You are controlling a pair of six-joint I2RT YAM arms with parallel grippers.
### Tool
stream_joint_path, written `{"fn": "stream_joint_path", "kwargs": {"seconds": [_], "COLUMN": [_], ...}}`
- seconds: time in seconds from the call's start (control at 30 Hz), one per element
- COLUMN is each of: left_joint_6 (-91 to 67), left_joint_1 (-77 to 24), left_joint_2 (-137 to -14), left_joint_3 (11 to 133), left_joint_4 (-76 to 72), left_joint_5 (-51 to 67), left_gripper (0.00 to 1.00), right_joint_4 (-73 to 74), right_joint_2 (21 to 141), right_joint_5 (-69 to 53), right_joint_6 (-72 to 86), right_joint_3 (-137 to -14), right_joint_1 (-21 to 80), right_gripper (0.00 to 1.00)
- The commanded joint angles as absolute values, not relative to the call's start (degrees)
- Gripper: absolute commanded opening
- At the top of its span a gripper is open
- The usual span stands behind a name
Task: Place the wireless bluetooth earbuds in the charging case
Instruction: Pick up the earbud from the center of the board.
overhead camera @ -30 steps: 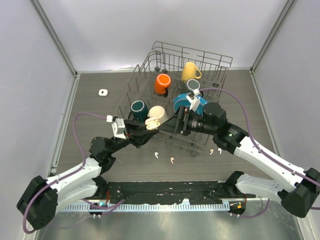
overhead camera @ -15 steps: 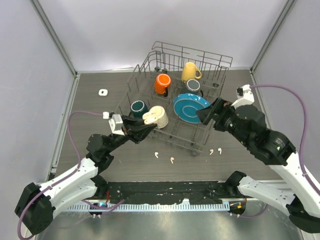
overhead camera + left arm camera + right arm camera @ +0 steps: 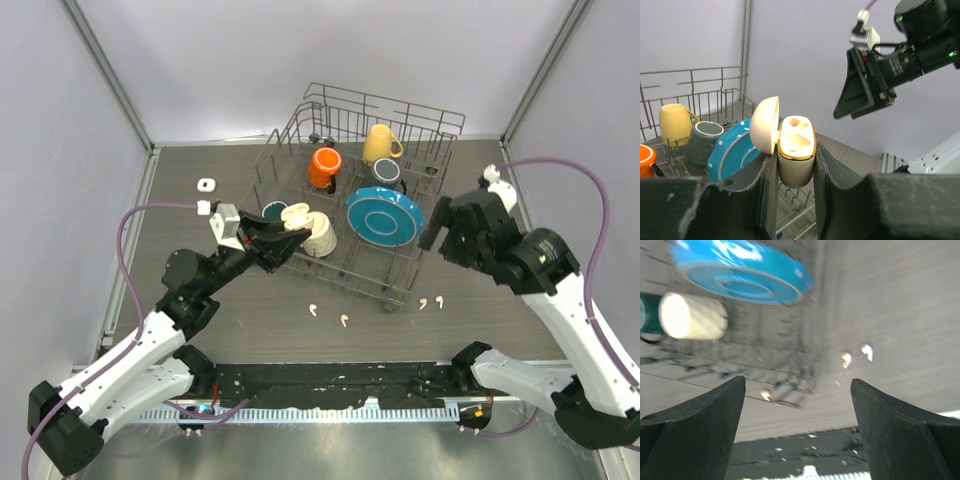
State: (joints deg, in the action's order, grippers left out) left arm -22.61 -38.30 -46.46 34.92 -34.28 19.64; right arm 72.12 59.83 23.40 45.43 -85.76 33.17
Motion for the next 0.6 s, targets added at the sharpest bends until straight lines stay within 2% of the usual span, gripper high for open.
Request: {"fn": "stream_joint_path", "kwargs": {"seconds": [0.0, 0.03, 0.13, 0.43, 0.57], "left_joint_6": [-18.9, -19.3, -20.7, -22.8, -23.3], "left_joint_1": [-38.5, -38.6, -38.6, -38.5, -38.6], "left_joint_2": [-40.9, -39.5, -37.8, -34.6, -33.8], "left_joint_3": [29.5, 28.8, 29.1, 27.4, 27.1], "left_joint_4": [-35.8, -35.9, -32.3, -30.5, -29.7], "left_joint_5": [23.6, 23.4, 25.1, 25.9, 25.9], "left_gripper": [0.0, 0.0, 0.0, 0.0, 0.0], "right_joint_4": [72.1, 71.0, 68.6, 64.2, 61.2], "right_joint_2": [45.4, 43.2, 37.9, 39.3, 41.6], "right_joint_5": [27.2, 27.2, 22.9, 19.8, 20.7], "right_joint_6": [47.5, 49.6, 51.3, 53.8, 55.5], "right_joint_3": [-72.9, -69.4, -63.8, -48.5, -45.4], "right_joint_1": [32.9, 33.0, 32.9, 32.9, 32.8], "right_gripper": [0.89, 0.82, 0.72, 0.59, 0.58]}}
